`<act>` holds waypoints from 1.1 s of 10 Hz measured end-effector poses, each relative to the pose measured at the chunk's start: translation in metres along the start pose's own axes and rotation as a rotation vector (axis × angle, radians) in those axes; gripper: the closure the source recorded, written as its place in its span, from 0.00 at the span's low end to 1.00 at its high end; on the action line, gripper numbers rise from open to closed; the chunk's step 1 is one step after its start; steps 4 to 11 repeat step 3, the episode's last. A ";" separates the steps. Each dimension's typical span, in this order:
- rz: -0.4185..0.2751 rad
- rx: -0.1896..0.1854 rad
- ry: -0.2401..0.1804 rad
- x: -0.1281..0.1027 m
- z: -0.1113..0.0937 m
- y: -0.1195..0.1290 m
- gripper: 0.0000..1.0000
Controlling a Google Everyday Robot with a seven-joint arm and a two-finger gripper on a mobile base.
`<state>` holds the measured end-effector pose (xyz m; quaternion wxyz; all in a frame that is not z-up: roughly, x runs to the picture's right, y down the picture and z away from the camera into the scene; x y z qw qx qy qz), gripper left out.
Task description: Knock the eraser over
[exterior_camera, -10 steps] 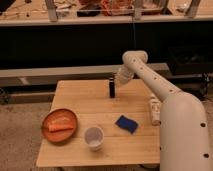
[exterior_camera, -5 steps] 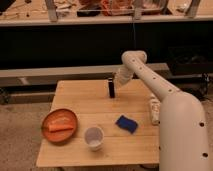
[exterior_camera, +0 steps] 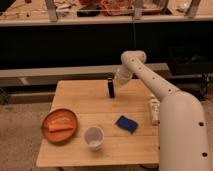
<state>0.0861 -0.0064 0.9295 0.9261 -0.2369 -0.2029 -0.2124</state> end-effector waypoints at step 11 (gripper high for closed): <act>-0.010 -0.010 0.005 0.002 0.001 0.001 0.99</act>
